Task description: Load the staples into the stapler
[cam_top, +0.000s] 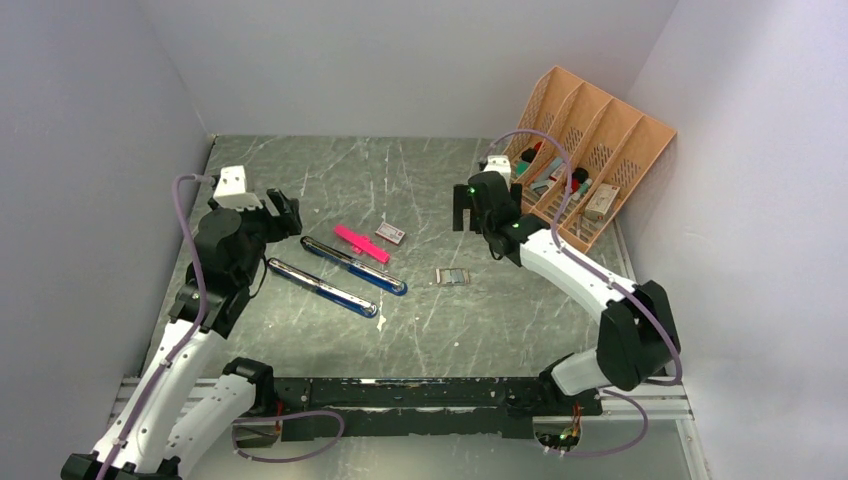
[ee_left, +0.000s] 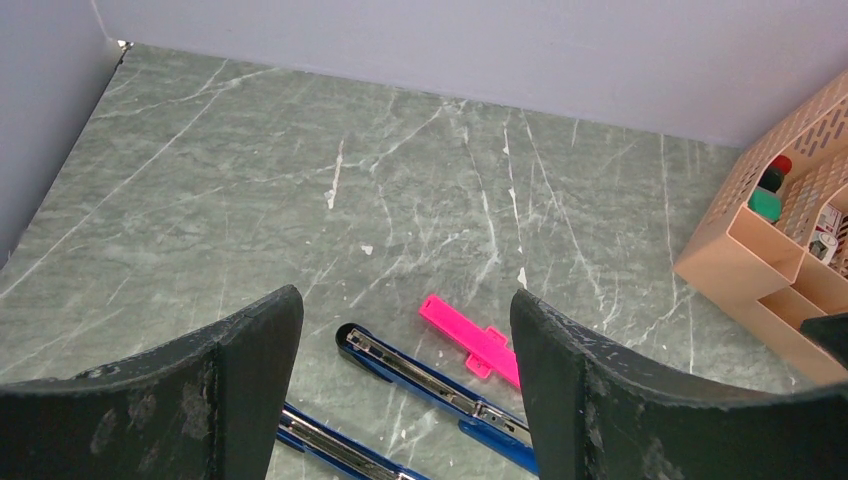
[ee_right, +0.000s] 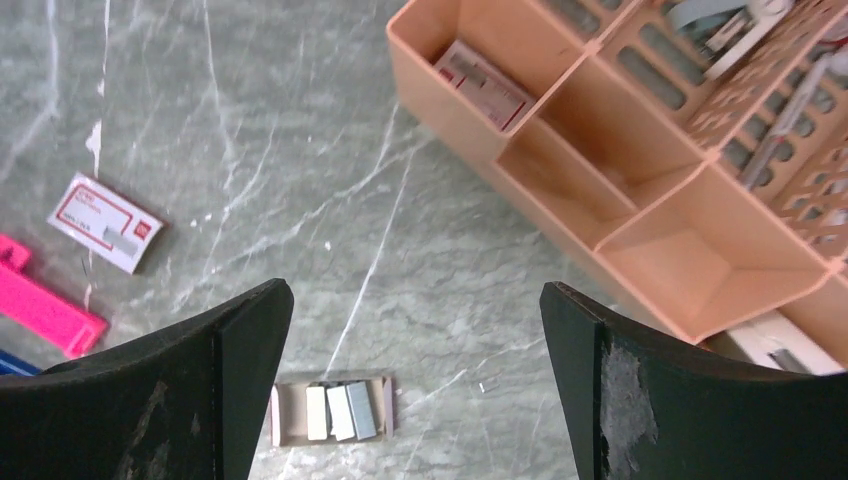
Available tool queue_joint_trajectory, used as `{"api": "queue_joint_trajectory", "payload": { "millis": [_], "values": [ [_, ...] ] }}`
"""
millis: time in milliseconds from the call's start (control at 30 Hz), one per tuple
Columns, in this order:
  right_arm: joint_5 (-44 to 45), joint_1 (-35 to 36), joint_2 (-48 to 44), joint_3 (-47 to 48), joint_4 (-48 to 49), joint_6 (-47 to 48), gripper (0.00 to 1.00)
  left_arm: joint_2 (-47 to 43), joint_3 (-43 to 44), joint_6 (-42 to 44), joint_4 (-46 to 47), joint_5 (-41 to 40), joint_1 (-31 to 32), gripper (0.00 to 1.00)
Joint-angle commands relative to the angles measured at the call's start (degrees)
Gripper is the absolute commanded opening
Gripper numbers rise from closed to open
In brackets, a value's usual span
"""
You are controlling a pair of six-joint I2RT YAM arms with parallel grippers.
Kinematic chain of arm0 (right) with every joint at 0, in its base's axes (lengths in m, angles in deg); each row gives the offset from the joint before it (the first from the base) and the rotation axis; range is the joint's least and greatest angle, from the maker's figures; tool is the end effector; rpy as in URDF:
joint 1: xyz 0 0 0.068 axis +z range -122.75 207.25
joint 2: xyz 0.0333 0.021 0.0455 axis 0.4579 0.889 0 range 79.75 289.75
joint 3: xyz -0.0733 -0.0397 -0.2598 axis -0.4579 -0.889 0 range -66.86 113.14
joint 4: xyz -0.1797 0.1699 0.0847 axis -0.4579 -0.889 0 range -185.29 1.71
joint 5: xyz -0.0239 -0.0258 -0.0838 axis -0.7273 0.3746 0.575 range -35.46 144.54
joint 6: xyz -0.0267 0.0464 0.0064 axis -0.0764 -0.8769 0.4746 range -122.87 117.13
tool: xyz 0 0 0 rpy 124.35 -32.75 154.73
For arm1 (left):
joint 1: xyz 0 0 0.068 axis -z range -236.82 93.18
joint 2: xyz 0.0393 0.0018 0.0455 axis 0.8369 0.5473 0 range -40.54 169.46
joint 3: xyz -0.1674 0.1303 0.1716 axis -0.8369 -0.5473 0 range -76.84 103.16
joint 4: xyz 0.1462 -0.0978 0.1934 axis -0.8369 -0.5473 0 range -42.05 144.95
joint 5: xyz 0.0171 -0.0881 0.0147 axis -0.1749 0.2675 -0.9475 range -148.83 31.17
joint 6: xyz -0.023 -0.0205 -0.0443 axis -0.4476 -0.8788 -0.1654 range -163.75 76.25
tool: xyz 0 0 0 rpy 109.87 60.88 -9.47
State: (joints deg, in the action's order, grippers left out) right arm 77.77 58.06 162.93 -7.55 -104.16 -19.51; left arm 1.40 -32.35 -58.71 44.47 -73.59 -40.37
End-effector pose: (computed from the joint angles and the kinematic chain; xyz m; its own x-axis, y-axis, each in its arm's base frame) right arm 0.2812 0.1513 0.2632 -0.5863 -0.0432 -0.8089 -0.0442 0.9988 -0.0214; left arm 0.1686 -0.0402 0.3459 -0.1358 -0.2202 -0.9660 -0.0035 0.9751 -0.2218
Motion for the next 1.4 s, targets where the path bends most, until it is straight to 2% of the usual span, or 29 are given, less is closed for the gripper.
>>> {"api": "queue_joint_trajectory", "payload": {
  "millis": [0, 267, 400, 567, 700, 900, 1033, 1167, 1367],
  "values": [
    [5.5, -0.5, -1.9, -1.0, 2.0, 1.4, 1.0, -0.8, 0.2, 0.5, 1.3, 1.1, -0.7, 0.8],
    [-6.5, -0.6, -2.9, -1.6, 2.2, 0.4, 0.98, -0.9, 0.2, 0.5, 1.2, 1.1, -0.7, 0.8],
    [-6.3, -0.6, -1.6, -0.4, -1.7, 0.0, 0.94, -0.8, 0.0, 0.4, 1.5, 1.9, -0.7, 0.8],
    [-8.6, -0.6, -3.7, -3.3, 1.6, -1.0, 0.92, -1.0, 0.1, 0.3, 1.3, 1.7, -0.7, 0.8],
    [-11.5, -0.6, -3.0, -3.4, 1.9, 0.9, 0.79, -1.0, 0.2, 0.4, 1.2, 1.6, -0.7, 0.8],
    [-13.0, -0.9, -2.9, -3.5, 1.6, 0.6, 0.76, -1.0, 0.2, 0.4, 1.2, 1.8, -0.7, 0.8],
    [-12.6, -1.0, -2.9, -3.6, 0.8, -0.8, 0.72, -1.1, 0.2, 0.4, 1.2, 1.9, -0.7, 0.8],
    [-10.4, -1.0, -5.0, -4.9, 1.0, -3.1, 0.56, -1.1, 0.1, 0.3, 1.3, 2.1, -0.7, 0.8],
    [-4.0, 2.8, -8.6, -11.0, 1.2, -10.2, 0.55, -0.9, 0.2, 0.4, 1.2, 2.0, -0.7, 0.8]
  ]
}}
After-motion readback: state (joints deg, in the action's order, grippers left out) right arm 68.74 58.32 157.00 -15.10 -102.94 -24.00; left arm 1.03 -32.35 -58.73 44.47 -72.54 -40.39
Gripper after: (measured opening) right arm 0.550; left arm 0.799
